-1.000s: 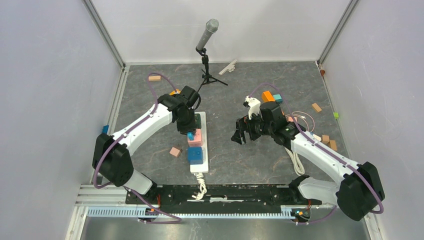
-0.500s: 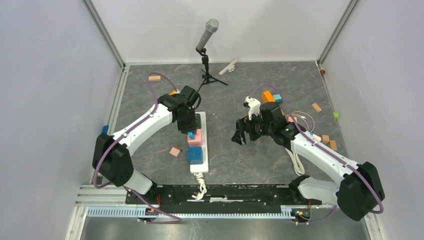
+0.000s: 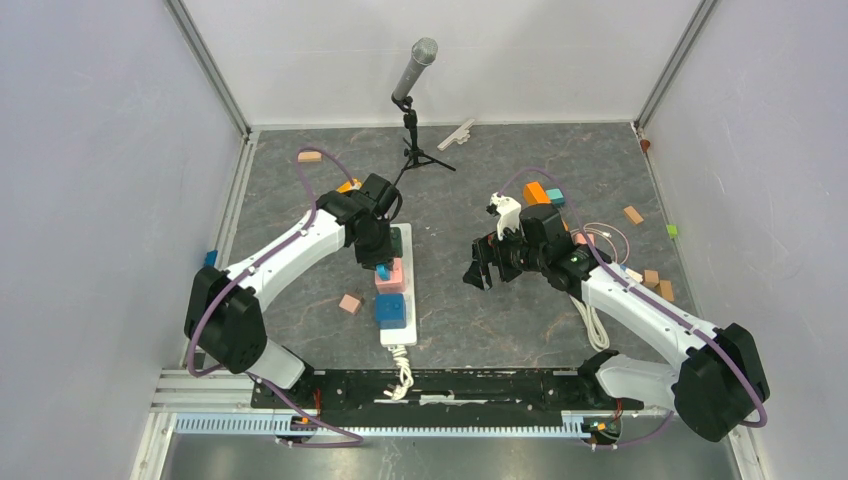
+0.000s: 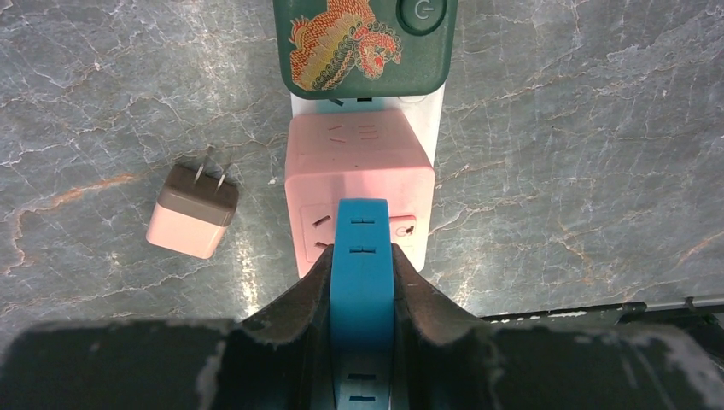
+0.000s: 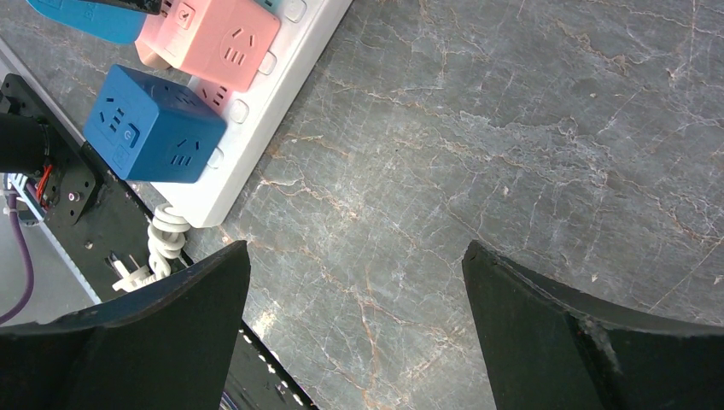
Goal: Insert the plug
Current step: Insert the plug into the socket.
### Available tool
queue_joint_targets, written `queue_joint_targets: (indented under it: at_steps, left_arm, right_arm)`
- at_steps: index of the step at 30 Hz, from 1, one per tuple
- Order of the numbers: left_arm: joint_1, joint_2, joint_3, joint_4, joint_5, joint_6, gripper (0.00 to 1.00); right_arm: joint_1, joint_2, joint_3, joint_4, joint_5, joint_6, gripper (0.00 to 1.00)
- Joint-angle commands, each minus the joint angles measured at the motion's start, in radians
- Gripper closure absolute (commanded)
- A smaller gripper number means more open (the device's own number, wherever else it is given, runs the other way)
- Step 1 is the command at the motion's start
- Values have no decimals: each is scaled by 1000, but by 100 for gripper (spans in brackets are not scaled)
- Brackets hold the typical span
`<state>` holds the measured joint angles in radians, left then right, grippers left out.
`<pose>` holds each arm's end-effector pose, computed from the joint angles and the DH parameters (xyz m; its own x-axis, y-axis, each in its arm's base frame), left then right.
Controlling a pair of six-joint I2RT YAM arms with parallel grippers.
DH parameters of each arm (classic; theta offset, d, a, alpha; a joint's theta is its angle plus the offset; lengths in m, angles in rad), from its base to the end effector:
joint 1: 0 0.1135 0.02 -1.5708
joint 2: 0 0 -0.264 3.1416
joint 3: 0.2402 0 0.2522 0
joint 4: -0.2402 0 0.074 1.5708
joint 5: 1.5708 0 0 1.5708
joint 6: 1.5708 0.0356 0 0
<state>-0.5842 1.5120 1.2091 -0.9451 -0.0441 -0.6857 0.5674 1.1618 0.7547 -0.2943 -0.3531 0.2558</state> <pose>0.2436 -0.1592 0.2573 -0.9538 -0.1277 -0.2720 -0.0835 0.9822 -0.1685 0.2006 0.1425 0.2445 -0.7104 -0.1712 -0.6826 -0.5657 0.7159 0.4092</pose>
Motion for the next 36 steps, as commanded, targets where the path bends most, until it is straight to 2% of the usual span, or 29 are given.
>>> queue_joint_targets:
  at_steps: [1,6,22,36]
  left_arm:
    - [3,0,-21,-7,-47,-18,98]
    - [3,39,16,-66,-112,1,98]
    - [2,40,-37,50,18,29,98]
    - [-6,116,-41,15,-59,17,98]
  right_arm:
    - [-3,-8,-2,15,20,-10,2]
    - [-3,-10,-7,12,20,-10,2]
    - [-3,-6,-12,14,21,-8,2]
    - [-4,4,-21,24,3,-10,2]
